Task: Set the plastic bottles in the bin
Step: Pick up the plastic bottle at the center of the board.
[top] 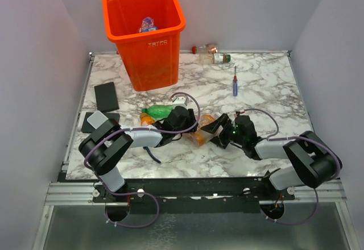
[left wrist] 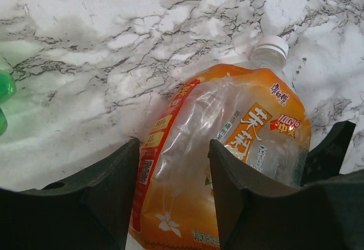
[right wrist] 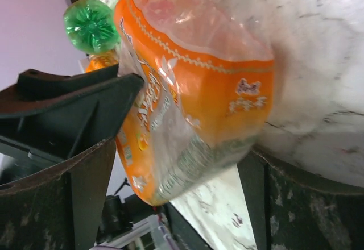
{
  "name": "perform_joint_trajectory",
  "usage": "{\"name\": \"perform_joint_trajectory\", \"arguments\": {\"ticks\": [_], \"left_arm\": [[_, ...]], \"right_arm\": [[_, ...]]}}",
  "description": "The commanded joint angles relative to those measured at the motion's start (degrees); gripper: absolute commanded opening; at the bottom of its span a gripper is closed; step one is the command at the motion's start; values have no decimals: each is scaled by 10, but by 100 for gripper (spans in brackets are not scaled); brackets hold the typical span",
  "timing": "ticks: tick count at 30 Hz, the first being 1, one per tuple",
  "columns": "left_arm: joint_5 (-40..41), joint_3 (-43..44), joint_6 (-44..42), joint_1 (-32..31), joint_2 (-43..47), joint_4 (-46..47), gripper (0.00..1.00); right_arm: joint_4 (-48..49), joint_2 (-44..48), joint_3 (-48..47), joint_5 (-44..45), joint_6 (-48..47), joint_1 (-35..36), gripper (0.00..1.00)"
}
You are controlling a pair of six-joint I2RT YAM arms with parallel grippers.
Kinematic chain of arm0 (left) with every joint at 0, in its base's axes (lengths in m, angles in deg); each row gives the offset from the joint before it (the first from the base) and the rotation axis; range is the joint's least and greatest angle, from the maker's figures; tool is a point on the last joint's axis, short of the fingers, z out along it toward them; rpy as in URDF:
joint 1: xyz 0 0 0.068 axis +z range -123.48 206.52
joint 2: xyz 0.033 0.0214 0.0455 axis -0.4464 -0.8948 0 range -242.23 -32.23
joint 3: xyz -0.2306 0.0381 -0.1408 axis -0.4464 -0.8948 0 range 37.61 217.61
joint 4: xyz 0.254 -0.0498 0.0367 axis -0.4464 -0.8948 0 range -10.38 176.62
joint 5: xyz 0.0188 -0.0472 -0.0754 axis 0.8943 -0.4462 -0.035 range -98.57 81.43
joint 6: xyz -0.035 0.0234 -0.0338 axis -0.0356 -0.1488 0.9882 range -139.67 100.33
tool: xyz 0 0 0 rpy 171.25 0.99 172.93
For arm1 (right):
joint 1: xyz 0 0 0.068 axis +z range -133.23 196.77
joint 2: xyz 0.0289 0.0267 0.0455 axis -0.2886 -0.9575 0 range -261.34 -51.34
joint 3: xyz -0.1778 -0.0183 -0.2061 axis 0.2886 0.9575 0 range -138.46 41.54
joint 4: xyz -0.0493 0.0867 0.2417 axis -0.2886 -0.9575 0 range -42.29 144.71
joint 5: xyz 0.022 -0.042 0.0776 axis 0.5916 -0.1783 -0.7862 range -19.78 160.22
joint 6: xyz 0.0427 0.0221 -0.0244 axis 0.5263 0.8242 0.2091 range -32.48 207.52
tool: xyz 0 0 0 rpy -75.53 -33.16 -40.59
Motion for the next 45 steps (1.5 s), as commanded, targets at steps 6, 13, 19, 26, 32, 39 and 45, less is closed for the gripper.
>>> {"name": "perform_joint_trajectory", "arguments": {"ticks": [6,13,19,26,32,39,45], "left_arm": [[-9,-58,28,-30,20,-57,52],[11,-64,41,-35,92,-67,57],[64,-19,17,-36,246,-127,78],[64,46,-68,-30,359,-100,99],[17,116,-144,-29,363,-51,99],[-185,264,-189,-31,247,-158,93],[-225,306,-216,-44,187,-228,89]], "right_arm": [[125,-103,19,38,70,27,62],[138,-31,45,53,-18,27,32],[22,176,49,35,-237,30,26],[-211,445,-5,17,-465,33,22],[-262,509,-21,24,-509,42,16],[-271,485,-41,52,-523,58,16],[-274,479,-46,57,-523,59,16]]}}
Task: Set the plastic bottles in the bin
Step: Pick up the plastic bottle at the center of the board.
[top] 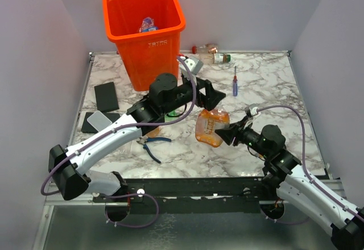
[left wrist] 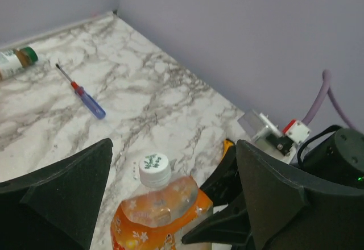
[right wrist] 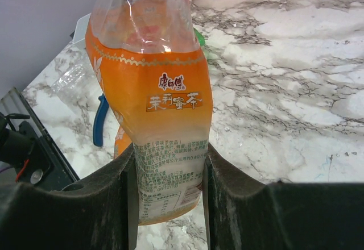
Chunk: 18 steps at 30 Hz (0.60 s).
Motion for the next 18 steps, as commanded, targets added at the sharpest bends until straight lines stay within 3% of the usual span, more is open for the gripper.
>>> {"name": "perform_joint_trajectory", "arguments": {"ticks": [1,12,18], "left_arm": [[-63,26,-39,-13,-38,-94,88],[-9,41,-39,-17,-92,-117,80],[-2,70,-37,-19,-125,-114,70]], "right_arm": [[-10,1,-25,17,-12,4,16],[-11,-5,-24,9,-9,6,16],[-13,-5,-23,9,-10,10,16]]}}
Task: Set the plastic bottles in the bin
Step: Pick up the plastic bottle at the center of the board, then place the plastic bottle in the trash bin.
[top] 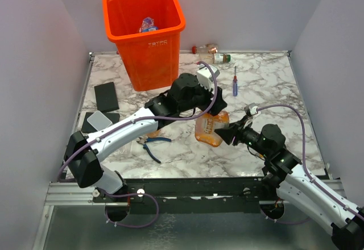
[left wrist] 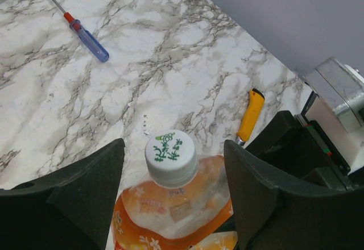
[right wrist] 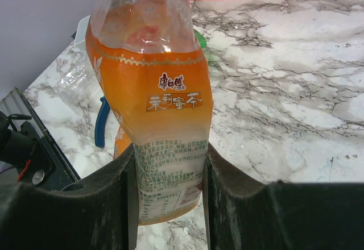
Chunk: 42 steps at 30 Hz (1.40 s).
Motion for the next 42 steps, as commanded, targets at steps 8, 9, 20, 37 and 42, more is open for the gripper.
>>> {"name": "perform_joint_trajectory", "arguments": {"ticks": [8,9,20,37,42], "left_arm": [[11,36,-6,-10,-32,-5,20],[11,34,-9,-10,-30,-5,12],[187,106,-111,6,31,-1,0],[278,230,-335,216,5,528,0],[292,304,-348,274,-74,524,0]], "right_arm": [[-17,7,-14,13,-4,7,21],[-23,6,-19,19,4,7,36],[-121,17,-198,-13,143,7,100],[-88,164,-111,-23,185,7,100],[-76,159,-67,-36,236,7,100]]}}
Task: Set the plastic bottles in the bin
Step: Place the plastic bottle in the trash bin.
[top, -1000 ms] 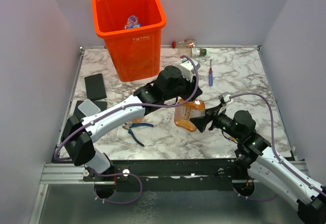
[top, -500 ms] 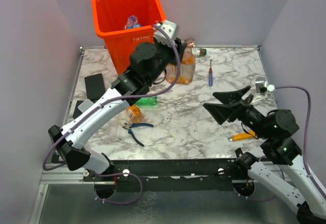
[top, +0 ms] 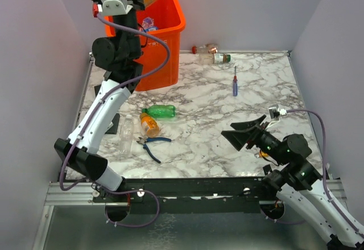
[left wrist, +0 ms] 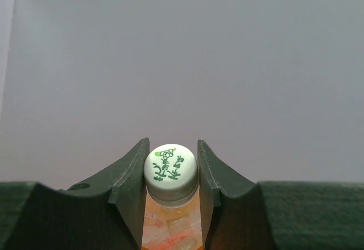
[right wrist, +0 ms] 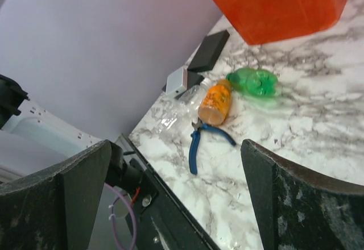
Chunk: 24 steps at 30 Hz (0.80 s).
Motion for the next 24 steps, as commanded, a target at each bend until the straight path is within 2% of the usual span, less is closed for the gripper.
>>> {"name": "perform_joint_trajectory", "arguments": {"ticks": [1,8,14,15,16,17,18,20,24], "left_arm": [[15,67,-24,56,-78,43,0],[67,76,85,141,-173,86,0],[18,81,159,142,-217,90,0],[8,83,173,142,-221,88,4],[0,86,181,142,-224,86,18],[-5,88,187,142,-226,81,43],[-3,93,192,140,-226,77,63],[-1,102,199,138,-225,69,97],[11,125,200,128,-210,53,99]], "right_arm": [[17,4,20,-18,53,3,100],[-13,45,43,5,60,4,100],[-31,41,44,24,42,4,100],[-28,38,47,25,42,4,100],[-23,36,49,26,43,4,100],[-16,33,53,24,44,4,100],[-11,29,56,21,45,4,100],[-5,21,57,16,46,4,100],[-22,6,42,24,31,4,100]]}}
